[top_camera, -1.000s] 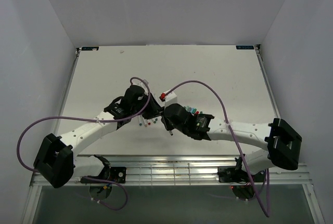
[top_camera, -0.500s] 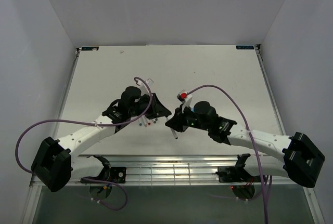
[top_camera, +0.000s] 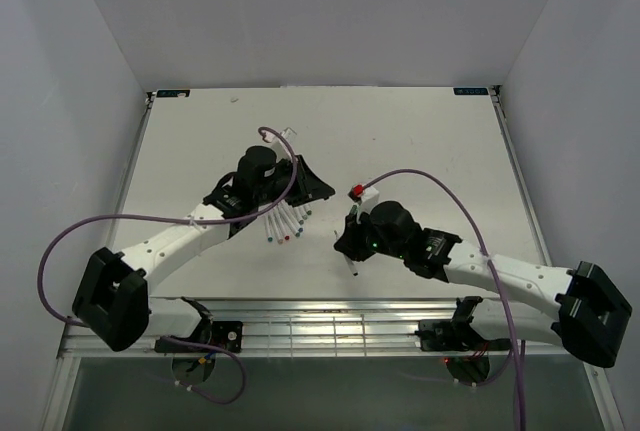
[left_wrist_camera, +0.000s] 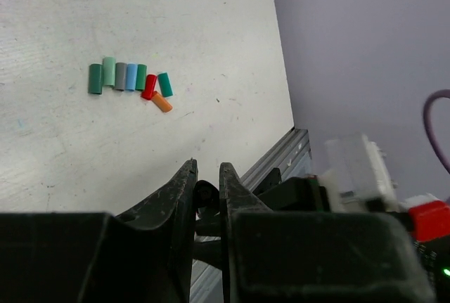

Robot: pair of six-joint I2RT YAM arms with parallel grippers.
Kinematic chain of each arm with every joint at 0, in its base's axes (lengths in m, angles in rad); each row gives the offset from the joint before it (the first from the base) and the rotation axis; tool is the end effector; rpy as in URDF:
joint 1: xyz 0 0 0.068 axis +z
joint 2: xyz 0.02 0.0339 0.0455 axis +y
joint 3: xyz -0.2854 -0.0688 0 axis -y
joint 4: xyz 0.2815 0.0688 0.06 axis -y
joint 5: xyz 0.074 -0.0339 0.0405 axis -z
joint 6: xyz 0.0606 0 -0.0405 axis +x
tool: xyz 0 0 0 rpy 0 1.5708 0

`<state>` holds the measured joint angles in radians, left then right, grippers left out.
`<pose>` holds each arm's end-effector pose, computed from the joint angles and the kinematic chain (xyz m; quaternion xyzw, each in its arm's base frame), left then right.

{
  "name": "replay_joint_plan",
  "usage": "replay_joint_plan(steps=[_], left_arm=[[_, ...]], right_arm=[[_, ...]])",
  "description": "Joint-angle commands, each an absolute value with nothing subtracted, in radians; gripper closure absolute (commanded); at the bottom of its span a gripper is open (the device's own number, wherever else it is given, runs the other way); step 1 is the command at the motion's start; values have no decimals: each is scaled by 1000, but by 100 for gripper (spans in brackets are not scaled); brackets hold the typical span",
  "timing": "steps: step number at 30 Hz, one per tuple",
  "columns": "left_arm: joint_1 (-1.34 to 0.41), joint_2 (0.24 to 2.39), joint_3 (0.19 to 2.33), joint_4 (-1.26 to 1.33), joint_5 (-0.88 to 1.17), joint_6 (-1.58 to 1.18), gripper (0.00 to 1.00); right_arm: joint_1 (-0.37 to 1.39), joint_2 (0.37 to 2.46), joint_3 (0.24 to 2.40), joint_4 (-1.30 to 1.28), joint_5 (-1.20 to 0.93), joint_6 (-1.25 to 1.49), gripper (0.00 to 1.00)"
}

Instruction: Open the pen caps

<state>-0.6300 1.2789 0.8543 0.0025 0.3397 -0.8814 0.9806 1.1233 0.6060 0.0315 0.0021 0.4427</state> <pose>0.2618 -0.2159 0.2718 -0.0126 0.8325 -0.4705 0.2924 0.1614 0.2408 0.2209 -0.2270 0.8258 0.3365 0.3916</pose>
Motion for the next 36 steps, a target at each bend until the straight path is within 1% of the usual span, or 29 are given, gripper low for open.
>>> replay_joint_plan(steps=[1, 5, 9, 15, 23, 26, 27, 30, 33, 34, 36], left_arm=[[-627, 1385, 945, -74, 383, -862, 100], [-627, 1529, 989, -69, 426, -858, 100], [-635, 1653, 1058, -98, 445, -824, 100], [-644, 1779, 1115, -117, 434, -804, 100], [-647, 1907, 1190, -132, 422, -770, 100], [-647, 1942, 1226, -150, 416, -767, 94], [-649, 1954, 1236, -162, 408, -759, 89], [-647, 1991, 1275, -186, 396, -749, 87], [-649, 2008, 1292, -190, 387, -746, 84], [-649, 2013, 1295, -193, 374, -746, 79], [-647, 2020, 1302, -202, 365, -742, 75]], right_arm=[[945, 1014, 653, -141, 285, 471, 92], [856, 931, 699, -294, 319, 471, 92], [744, 864, 706, -376, 269, 463, 92], [670, 822, 675, -379, 175, 460, 92], [644, 808, 641, -368, 146, 448, 92], [640, 804, 637, -365, 140, 443, 92], [638, 804, 631, -362, 137, 442, 92], [634, 802, 617, -351, 127, 440, 92], [630, 801, 608, -345, 121, 440, 92], [629, 801, 604, -344, 120, 437, 92], [626, 798, 603, -342, 115, 436, 92]])
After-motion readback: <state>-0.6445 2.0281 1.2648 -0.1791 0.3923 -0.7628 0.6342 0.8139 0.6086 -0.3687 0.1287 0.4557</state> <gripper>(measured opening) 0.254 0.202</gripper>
